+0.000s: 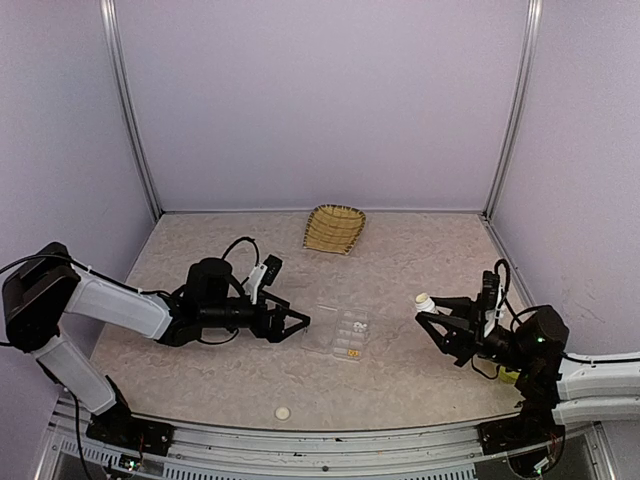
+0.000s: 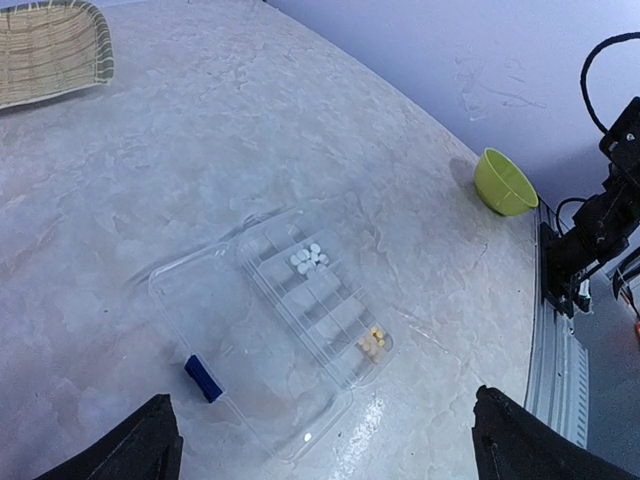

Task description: Sort the pills into containers

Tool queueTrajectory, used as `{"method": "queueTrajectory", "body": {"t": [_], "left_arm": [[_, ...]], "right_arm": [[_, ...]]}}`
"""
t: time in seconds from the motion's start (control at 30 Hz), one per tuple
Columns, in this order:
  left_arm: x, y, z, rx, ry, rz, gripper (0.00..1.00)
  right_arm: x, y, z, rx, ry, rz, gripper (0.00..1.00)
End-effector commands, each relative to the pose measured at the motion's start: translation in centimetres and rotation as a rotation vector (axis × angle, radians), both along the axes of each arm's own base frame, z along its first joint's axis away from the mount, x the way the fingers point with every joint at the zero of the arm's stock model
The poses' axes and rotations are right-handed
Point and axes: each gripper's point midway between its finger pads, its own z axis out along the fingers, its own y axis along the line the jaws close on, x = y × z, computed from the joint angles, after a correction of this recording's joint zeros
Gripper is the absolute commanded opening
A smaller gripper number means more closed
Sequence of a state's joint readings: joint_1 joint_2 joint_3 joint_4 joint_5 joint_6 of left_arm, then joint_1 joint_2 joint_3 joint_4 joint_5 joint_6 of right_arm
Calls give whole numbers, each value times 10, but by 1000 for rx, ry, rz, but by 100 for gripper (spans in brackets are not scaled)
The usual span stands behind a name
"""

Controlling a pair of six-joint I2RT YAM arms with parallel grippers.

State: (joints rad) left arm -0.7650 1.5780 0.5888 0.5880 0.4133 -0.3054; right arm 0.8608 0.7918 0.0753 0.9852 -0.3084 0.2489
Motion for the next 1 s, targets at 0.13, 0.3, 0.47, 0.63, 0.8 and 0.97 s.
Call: {"method": "queueTrajectory", "body": {"t": [0.13,0.3,0.47,0.63,0.8,0.97], "left_arm": [[-2,-6,7,13,-41,-24,99],[0,-7,4,32,-42,-23,99],[-15,-20,18,17,-75,-97,99],[-32,-37,31,71,-124,-163,99],[-25,-31,16,222,-39,-67,99],[-47,-10,13,243,-8,-30,99]], "right_arm": [[0,-16,18,72,-64,-65,0],[-1,-15,14,66,-69,-55,0],[-4,-9,4,31,-61,-23,0],[-8,-4,1,17,-57,19,0],[-8,-1,-1,1,-52,33,0],[-8,0,-5,-11,-43,33,0]]}}
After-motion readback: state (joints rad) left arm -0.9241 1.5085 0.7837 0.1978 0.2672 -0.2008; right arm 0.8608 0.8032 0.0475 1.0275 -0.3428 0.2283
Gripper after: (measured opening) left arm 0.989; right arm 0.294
